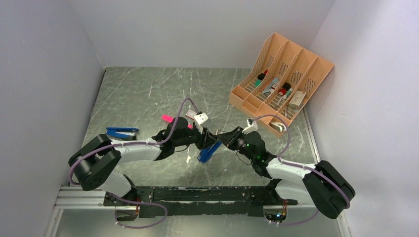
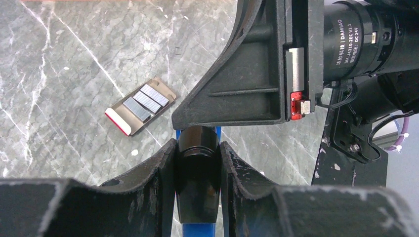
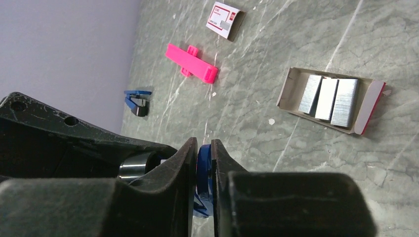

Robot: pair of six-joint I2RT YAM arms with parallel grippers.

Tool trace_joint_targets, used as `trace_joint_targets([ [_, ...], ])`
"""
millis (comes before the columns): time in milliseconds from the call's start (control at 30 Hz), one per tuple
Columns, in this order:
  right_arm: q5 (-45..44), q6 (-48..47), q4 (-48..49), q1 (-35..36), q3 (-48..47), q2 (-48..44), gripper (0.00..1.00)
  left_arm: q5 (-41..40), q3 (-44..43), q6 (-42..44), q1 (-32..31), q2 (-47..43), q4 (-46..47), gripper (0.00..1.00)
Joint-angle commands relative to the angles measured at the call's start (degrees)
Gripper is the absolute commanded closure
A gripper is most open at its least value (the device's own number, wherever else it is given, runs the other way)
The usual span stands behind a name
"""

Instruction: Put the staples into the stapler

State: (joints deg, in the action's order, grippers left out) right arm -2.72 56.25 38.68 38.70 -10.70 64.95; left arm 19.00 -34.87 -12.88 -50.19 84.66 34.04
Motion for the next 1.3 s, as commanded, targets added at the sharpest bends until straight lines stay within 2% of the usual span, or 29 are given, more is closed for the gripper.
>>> trace_joint_targets([
  [0, -2.3, 0.4, -2.0, 0.0, 0.8, -0.1, 0.87, 0.2, -0.9, -0.8, -0.5, -3.3, 7.2, 0.93],
  [133, -6.6, 0.3, -7.0, -1.5, 2.1, -3.2, 1.00, 1.4, 1.5, -0.7, -0.4, -7.6, 8.4, 0.93],
  [267, -9.7, -0.1, -10.8, -3.9, 3.4, -7.6, 1.00, -0.2, 5.5, 1.2, -0.3, -14.0, 7.3, 0.93],
  [367, -8.6, -0.3, -11.7, -6.8, 4.2, -10.3, 1.00, -2.5, 10.9, 0.6, 0.4, -20.4, 8.9, 0.93],
  [500, -6.2, -1.2, -13.8, -11.5, 3.9, -12.6, 1.00, -5.7, 20.8, 1.0, 0.6, -30.6, 12.2, 0.93],
  [633, -4.3, -1.7, -14.0, -15.5, 4.0, -13.4, 1.00, -11.7, 32.3, -2.3, 0.6, -39.2, 17.7, 0.90],
  [733, -1.9, -1.8, -13.1, -17.8, 4.0, -12.5, 1.00, -15.3, 38.5, -5.6, 0.6, -43.8, 20.7, 0.81],
  [833, -0.1, -1.6, -11.4, -19.3, 4.0, -10.8, 1.00, -17.4, 40.5, -6.1, 0.5, -45.4, 19.4, 0.77],
  [1000, 1.1, -1.4, -10.3, -20.5, 4.1, -9.2, 1.00, -19.0, 41.6, -5.6, 0.4, -43.7, 18.9, 0.65],
  [1267, 0.0, -1.4, -12.5, -21.4, 4.8, -11.5, 1.00, -21.9, 41.0, -4.9, 0.4, -40.6, 17.5, 0.43],
])
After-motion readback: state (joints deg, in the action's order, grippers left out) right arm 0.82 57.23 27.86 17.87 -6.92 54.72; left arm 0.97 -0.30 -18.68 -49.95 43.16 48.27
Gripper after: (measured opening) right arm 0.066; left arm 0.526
